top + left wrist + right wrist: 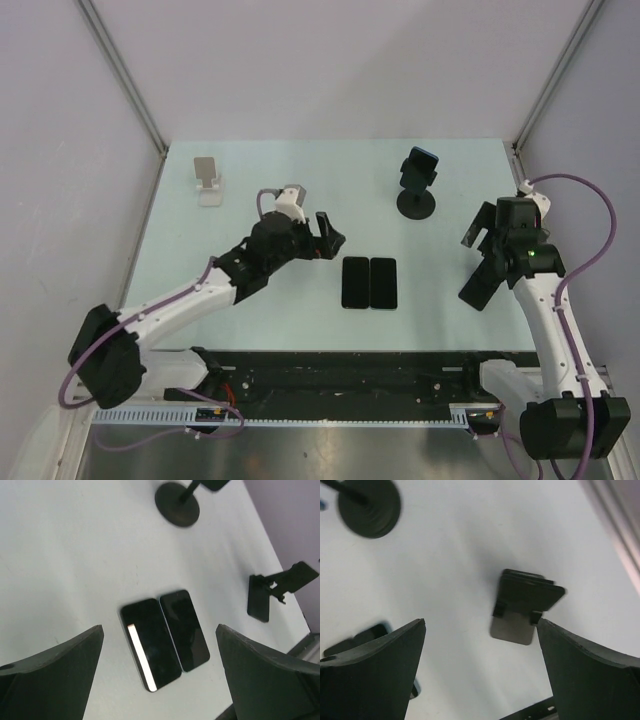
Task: Remove the phone from the phone stand
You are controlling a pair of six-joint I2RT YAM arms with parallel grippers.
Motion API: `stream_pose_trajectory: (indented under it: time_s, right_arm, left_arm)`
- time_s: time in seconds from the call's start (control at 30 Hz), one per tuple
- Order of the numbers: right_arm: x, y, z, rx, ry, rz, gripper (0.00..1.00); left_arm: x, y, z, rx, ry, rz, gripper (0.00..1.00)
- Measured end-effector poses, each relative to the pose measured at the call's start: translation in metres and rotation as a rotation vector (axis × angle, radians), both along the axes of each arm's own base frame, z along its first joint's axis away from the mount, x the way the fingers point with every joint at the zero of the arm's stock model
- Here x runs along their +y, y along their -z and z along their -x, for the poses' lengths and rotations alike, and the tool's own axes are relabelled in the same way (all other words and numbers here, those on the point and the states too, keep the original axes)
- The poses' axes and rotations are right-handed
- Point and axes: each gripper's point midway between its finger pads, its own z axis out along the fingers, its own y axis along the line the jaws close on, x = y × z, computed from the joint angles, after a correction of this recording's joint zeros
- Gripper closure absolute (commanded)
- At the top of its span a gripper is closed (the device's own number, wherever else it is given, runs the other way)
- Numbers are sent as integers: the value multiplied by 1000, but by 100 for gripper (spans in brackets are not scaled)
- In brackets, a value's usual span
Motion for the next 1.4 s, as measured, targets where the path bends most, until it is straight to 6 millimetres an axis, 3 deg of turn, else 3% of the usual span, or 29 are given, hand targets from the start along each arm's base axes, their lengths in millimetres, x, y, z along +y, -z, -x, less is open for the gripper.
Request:
stream_pose_trajectory:
  time_s: [0.17,0.33,0.53,0.67,1.0,1.1,1.2,1.23,1.3,1.33,1.4]
  right_arm:
    - [-38,2,8,22,156,71,0]
    - [-60,6,9,11,240,84,0]
    - [-63,34,9,50,255,44,1]
    - [-57,64,12,93,243,8,2]
    - [-60,90,5,70,240,-3,7]
    - [-61,94,-1,58,236,0,16]
    - [-61,94,-6,43,232,1,32]
    - [-61,94,-7,40,229,2,45]
    - [-61,94,-7,39,223,4,59]
    - [-61,93,-8,36,223,3,72]
    - [-60,91,-8,28,218,1,83]
  left_arm:
    - [24,-50,-4,-198,-36,-34,0]
    - [42,-78,-4,-317,-61,-69,0]
    - [51,-85,-2,-376,-60,-114,0]
    - [55,-83,-1,-397,-50,-149,0]
    - [66,-87,0,-445,-60,-200,0]
    - [66,-86,0,-446,-61,-202,0]
    - [66,-86,-1,-444,-60,-204,0]
    - [66,-85,-1,-444,-59,-204,0]
    - [65,-82,-2,-438,-57,-209,0]
    - [64,-80,-3,-435,-55,-213,0]
    - [62,-76,-3,-425,-46,-219,0]
